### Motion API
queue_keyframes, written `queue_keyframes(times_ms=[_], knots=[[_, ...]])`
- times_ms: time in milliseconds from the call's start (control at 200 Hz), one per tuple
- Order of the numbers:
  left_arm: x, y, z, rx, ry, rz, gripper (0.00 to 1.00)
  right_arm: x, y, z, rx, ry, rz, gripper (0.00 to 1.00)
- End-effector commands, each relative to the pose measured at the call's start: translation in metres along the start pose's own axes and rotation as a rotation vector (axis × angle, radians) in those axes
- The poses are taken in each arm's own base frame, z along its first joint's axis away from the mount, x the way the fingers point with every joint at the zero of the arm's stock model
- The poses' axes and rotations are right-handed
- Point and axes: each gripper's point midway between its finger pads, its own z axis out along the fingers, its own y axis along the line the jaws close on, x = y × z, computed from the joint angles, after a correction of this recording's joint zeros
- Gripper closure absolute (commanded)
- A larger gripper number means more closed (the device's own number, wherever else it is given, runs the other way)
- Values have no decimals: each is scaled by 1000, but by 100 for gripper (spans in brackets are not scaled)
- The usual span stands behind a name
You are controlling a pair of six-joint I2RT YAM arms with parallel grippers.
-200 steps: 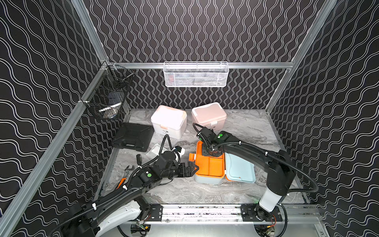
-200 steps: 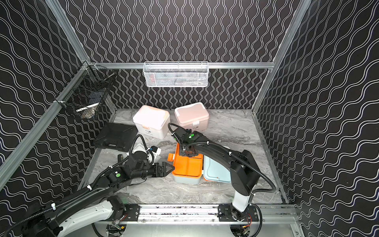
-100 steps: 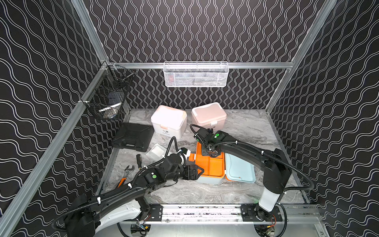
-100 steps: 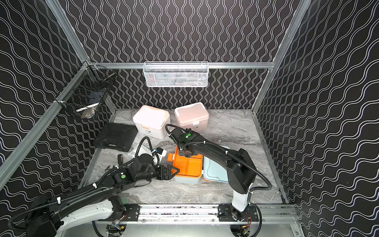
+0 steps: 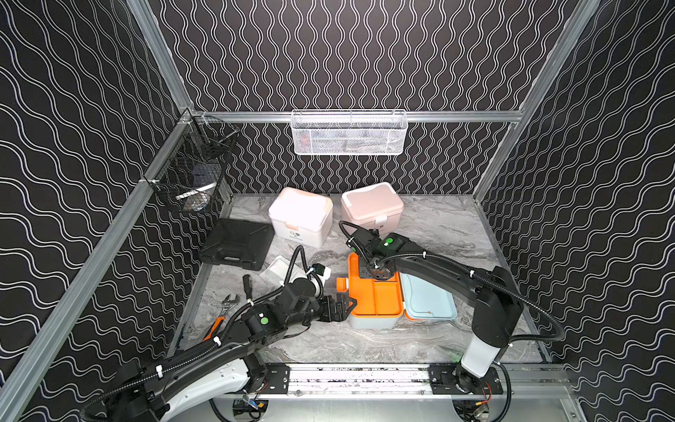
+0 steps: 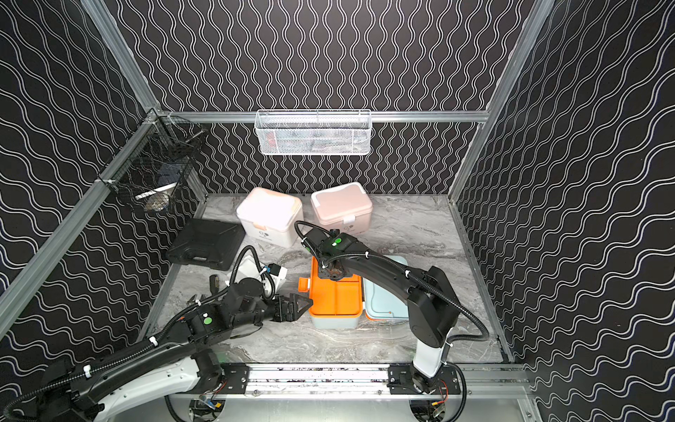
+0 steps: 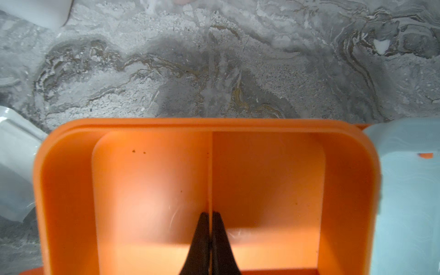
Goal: Open first aid kits and take out gauze
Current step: Pick up the compartment layer from the first aid kit.
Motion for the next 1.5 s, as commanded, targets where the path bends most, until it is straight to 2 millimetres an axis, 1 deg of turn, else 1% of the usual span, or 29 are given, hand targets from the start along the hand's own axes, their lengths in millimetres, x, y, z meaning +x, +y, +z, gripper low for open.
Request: queue_keyframes(times_ms=[0,95,260,350,460,551,671,801,886,961,1031,1166,1301,1406,1496], knots=[[-1,2,1,-11,-3,0,1,-7,4,-12,-32,-26,6,100],[-2,1,2,-7,-4,0,1,-11,6,-17,-50,-41,3,100],[-3,0,1,-7,-12,-2,1,-9,7,-13,-49,-35,-11,100],[-4,0,-1,-9,-15,-4,1,-9,4,-15,-35,-32,-7,100],[-5,-1,-3,-8,-23,-5,1,-13,3,-25,-36,-58,-8,100],[-8,-3,-8,-5,-37,-4,1,-17,7,-36,-64,-81,-15,100],[-15,-8,-20,3,-72,6,1,-22,10,-50,-101,-109,-12,100],[-22,-15,-33,20,-110,23,1,-27,8,-67,-127,-146,-4,100],[-27,-21,-42,40,-137,35,1,-31,6,-85,-170,-192,-2,100],[-32,-27,-53,59,-165,48,1,-34,4,-107,-236,-246,-1,100],[-37,-32,-62,73,-193,63,1,-36,-2,-127,-294,-314,4,100],[-46,-41,-80,88,-243,99,1,-39,-28,-173,-378,-461,25,100],[-55,-52,-98,105,-283,146,1,-34,-59,-214,-443,-593,44,100],[-60,-58,-111,115,-316,187,1,-25,-86,-240,-481,-685,67,100],[-65,-63,-124,128,-354,219,1,-16,-108,-257,-510,-757,93,100]])
